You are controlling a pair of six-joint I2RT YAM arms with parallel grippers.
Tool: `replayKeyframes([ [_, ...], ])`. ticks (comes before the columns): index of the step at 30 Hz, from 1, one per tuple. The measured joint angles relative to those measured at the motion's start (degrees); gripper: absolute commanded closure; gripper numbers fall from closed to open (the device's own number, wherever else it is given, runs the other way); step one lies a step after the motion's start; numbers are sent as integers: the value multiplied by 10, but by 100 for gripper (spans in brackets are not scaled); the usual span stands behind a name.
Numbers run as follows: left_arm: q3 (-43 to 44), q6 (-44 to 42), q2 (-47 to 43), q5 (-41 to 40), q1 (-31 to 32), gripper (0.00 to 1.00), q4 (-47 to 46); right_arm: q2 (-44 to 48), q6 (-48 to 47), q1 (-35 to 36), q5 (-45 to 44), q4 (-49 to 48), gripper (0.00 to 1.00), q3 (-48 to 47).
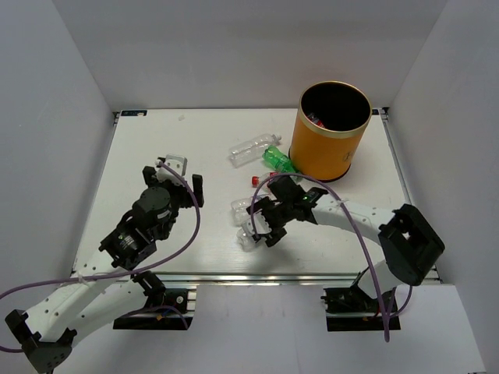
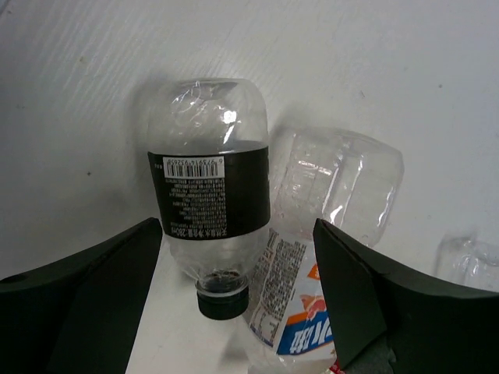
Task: Put the plastic bottles in the bin
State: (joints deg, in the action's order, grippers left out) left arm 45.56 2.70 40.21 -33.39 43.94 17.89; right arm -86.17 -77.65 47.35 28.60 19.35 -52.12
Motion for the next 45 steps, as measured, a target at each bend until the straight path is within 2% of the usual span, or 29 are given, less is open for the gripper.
replayKeyframes([
  [7,-18,1,-10,-4,0,0,16,-76,0,43,-69,-11,23,-22],
  [12,-20,1,-22,10,0,0,16,-100,-7,55,-97,-7,31,-23],
  [13,-20,0,-23,13,0,0,15,-101,-8,56,-104,-8,44,-24],
  [15,-20,-2,-24,24,0,0,14,-105,-10,59,-109,-8,62,-28],
  [16,-20,-5,-24,32,0,0,12,-107,-11,61,-111,-5,76,-32],
  [19,-26,-19,-17,80,0,0,2,-107,-18,61,-107,20,89,-41],
  [22,-28,-35,15,136,0,3,-5,-74,-26,61,-78,90,95,-40],
  [26,-27,-55,82,192,0,21,-3,47,6,61,-47,169,98,-44],
  [29,-23,-75,129,235,0,26,0,150,73,58,-87,179,98,-71],
  [33,10,-112,191,296,1,9,2,232,153,24,-186,173,100,-118],
  [38,65,-167,300,353,7,3,-5,268,223,-54,-319,98,100,-140],
  [40,73,-190,330,377,8,2,-3,259,241,-93,-348,76,100,-158],
  [45,82,-235,374,423,8,0,1,133,297,-188,-370,45,100,-318],
])
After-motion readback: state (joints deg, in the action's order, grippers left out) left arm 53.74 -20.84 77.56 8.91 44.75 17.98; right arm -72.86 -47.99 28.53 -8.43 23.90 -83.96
